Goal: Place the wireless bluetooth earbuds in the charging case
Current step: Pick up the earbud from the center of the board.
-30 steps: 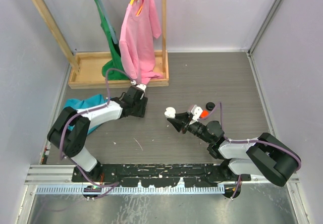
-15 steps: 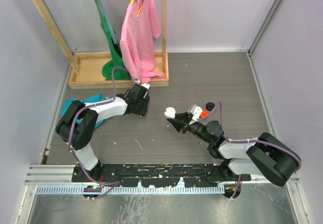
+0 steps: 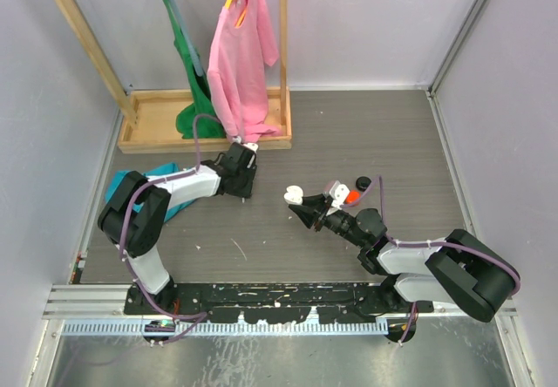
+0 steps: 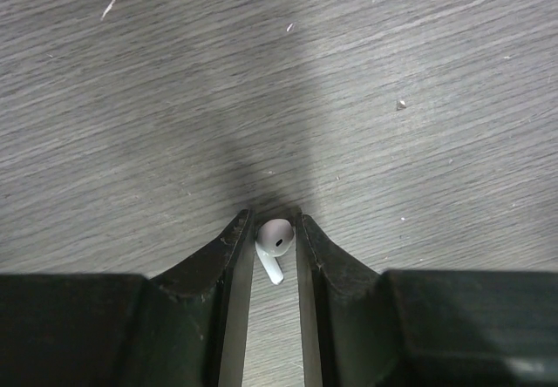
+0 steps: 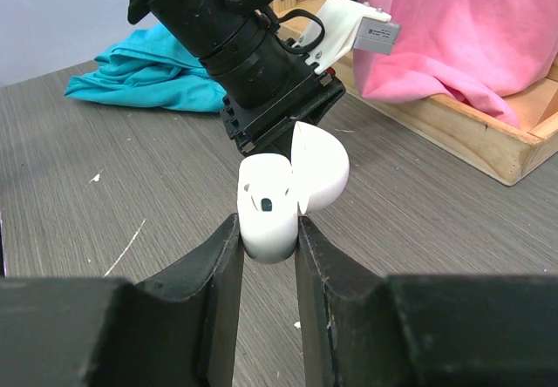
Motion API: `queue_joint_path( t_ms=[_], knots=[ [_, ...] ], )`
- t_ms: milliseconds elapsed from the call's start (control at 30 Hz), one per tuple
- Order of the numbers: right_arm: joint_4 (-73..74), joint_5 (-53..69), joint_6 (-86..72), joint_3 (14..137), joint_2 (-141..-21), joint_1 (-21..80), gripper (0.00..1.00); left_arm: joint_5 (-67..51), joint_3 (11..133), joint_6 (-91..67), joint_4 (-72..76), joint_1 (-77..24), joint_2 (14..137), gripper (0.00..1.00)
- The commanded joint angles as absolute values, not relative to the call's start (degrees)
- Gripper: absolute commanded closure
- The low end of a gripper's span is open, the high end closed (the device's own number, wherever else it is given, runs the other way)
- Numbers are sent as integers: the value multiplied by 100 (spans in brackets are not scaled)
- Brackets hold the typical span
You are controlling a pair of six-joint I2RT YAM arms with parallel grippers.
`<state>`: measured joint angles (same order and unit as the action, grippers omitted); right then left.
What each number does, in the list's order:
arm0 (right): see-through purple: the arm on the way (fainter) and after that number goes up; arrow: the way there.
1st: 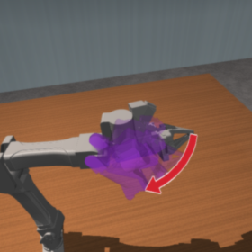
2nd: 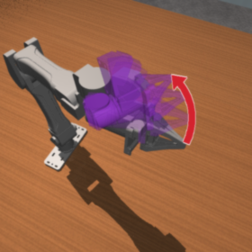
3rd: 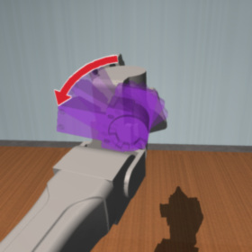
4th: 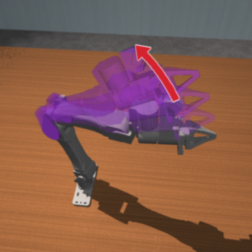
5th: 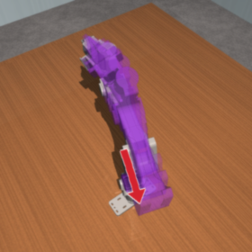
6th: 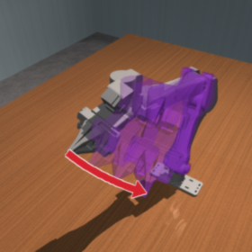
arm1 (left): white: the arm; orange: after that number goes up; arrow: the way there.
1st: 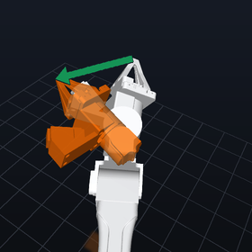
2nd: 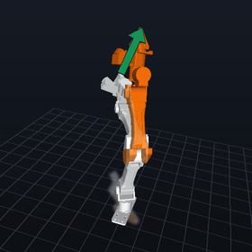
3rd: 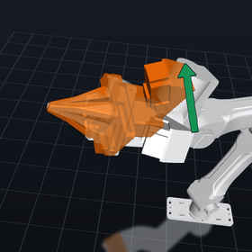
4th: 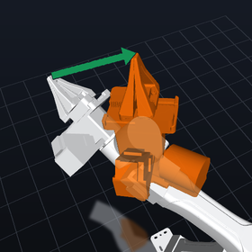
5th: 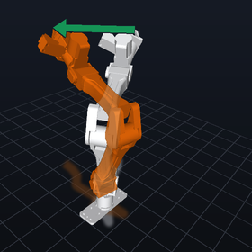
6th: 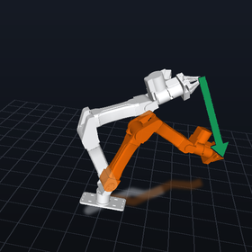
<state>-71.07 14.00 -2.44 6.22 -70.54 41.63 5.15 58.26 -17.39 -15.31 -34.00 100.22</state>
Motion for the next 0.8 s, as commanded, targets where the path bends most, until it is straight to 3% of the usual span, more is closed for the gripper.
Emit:
queue_joint_path(
  t_ms=[0, 500, 767],
  knots=[
    [-7411, 1353, -189, 822, -7010, 4157, 99, 146, 5694, -1865, -1884, -3401, 9838, 74],
    [-7389, 1345, -181, 835, -7014, 4156, 99, -11, 5386, -1895, -2379, -3650, 9413, 81],
    [-7373, 1349, -185, 844, -7023, 4157, 99, -13, 5433, -1740, -2899, -4113, 9364, 80]
  ],
)
